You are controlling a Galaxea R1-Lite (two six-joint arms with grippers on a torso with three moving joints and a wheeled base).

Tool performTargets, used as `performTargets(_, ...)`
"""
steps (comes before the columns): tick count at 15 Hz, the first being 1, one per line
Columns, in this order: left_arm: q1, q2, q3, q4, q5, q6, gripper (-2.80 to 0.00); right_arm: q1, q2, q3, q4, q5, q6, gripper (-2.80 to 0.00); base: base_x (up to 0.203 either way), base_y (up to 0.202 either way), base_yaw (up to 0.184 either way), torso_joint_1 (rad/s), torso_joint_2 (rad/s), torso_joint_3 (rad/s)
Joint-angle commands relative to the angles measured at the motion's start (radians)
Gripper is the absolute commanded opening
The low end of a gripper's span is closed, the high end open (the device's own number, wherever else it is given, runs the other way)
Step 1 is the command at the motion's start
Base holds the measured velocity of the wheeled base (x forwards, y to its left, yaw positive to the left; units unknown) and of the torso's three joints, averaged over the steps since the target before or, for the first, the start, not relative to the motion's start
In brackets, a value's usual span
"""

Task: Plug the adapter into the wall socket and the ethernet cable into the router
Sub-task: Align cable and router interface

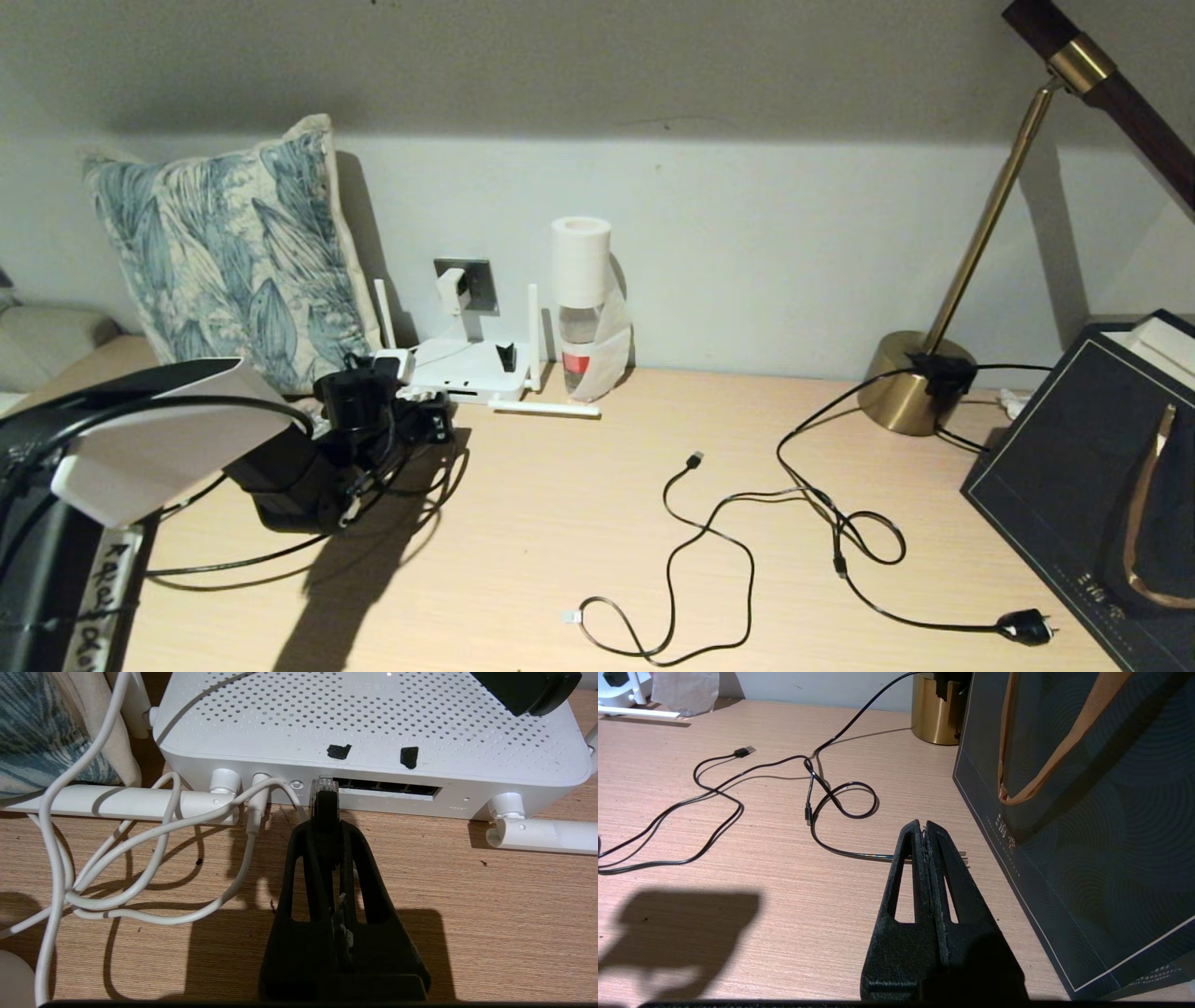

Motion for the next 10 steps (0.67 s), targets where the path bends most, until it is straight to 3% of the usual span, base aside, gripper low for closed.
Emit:
performTargets(1,-0.002,0.001,0.003,-0.007,0.000,0.000,-2.80,0.000,0.002,0.000,0.000,0.000,-0.001,-2.80,0.000,0.000,0.000,0.000,0.00,0.000)
performTargets(10,-0.002,0.003,0.009,-0.010,0.000,0.000,-2.80,0.000,0.002,0.000,0.000,0.000,-0.001,-2.80,0.000,0.000,0.000,0.000,0.00,0.000)
